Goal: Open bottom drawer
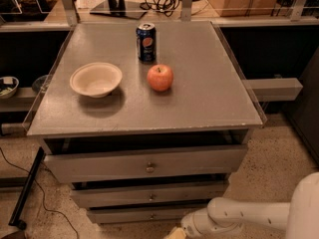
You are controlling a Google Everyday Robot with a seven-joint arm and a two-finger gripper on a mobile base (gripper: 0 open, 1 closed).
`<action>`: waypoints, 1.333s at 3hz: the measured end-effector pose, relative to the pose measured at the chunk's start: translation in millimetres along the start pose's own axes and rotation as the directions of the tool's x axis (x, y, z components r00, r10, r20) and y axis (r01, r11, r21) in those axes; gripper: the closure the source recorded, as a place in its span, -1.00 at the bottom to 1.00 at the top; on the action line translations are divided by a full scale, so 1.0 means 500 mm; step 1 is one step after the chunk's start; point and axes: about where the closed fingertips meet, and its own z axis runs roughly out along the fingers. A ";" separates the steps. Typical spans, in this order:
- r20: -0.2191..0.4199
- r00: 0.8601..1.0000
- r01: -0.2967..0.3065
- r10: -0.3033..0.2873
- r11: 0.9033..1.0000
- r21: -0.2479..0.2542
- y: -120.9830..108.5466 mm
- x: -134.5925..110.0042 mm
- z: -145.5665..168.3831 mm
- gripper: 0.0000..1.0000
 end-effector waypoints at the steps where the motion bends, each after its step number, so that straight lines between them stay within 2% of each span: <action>1: -0.002 1.000 -0.004 0.004 1.000 -0.009 -0.007 -0.001 0.018 -1.00; 2: 0.017 1.000 -0.016 0.016 1.000 -0.020 -0.006 0.003 0.026 -1.00; 4: 0.115 0.993 0.002 -0.001 1.000 -0.012 -0.018 -0.047 0.044 -1.00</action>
Offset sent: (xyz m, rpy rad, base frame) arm 0.0022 0.0050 -0.0145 0.0521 0.0096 -0.0314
